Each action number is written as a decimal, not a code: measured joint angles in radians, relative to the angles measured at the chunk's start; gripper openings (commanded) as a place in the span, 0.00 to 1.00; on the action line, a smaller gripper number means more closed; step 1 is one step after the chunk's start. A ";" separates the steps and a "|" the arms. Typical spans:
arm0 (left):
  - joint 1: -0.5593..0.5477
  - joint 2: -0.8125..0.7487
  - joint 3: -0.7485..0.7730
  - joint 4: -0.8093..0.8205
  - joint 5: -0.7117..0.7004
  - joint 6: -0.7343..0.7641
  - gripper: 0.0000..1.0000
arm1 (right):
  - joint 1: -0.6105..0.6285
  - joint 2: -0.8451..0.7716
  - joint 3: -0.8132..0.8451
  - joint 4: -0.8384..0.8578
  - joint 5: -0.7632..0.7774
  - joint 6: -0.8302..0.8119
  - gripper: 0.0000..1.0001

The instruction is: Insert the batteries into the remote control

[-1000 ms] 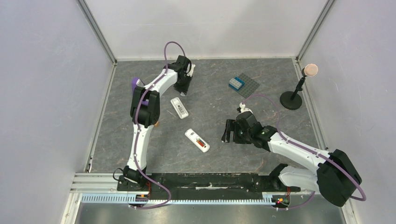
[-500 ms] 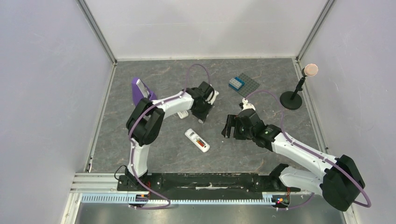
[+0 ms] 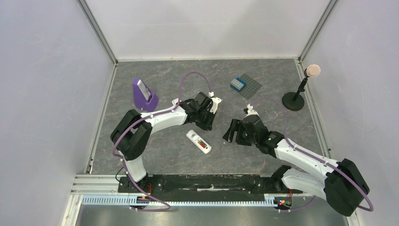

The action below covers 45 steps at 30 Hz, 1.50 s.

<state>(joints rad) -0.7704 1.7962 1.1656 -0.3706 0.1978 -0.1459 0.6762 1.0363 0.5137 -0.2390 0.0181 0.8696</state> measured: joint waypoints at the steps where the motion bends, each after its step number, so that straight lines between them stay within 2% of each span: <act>1: -0.003 -0.006 -0.007 0.013 0.005 0.000 0.18 | -0.001 0.008 -0.011 0.019 -0.008 0.011 0.77; 4: -0.009 -0.016 -0.024 0.036 0.006 0.000 0.22 | -0.002 0.055 -0.018 0.073 -0.027 0.028 0.76; 9: -0.011 -0.036 -0.042 0.035 -0.043 -0.016 0.30 | -0.002 0.145 0.014 0.129 -0.025 -0.001 0.68; 14: -0.002 -0.107 -0.052 0.027 -0.146 -0.108 0.37 | -0.003 0.282 0.151 0.188 0.024 -0.159 0.58; 19: 0.037 -0.222 -0.091 0.014 -0.198 -0.233 0.40 | -0.004 0.441 0.301 0.264 0.021 -0.346 0.46; 23: 0.089 -0.291 -0.115 -0.007 -0.207 -0.318 0.43 | -0.004 0.577 0.407 0.283 0.004 -0.467 0.44; 28: 0.156 -0.396 -0.175 -0.023 -0.222 -0.394 0.47 | -0.004 0.681 0.458 0.282 -0.004 -0.585 0.43; 36: 0.231 -0.521 -0.240 -0.028 -0.234 -0.426 0.48 | -0.004 0.758 0.510 0.269 -0.005 -0.703 0.39; 40: 0.240 -0.533 -0.253 -0.029 -0.246 -0.426 0.49 | -0.004 0.795 0.542 0.267 -0.006 -0.738 0.32; 45: 0.246 -0.535 -0.256 -0.032 -0.249 -0.426 0.49 | -0.004 0.829 0.563 0.256 -0.007 -0.767 0.30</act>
<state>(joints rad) -0.5247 1.2610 0.9092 -0.4030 -0.0513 -0.5720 0.6720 1.8648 1.0763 0.0166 0.0113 0.1028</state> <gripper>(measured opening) 0.488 0.307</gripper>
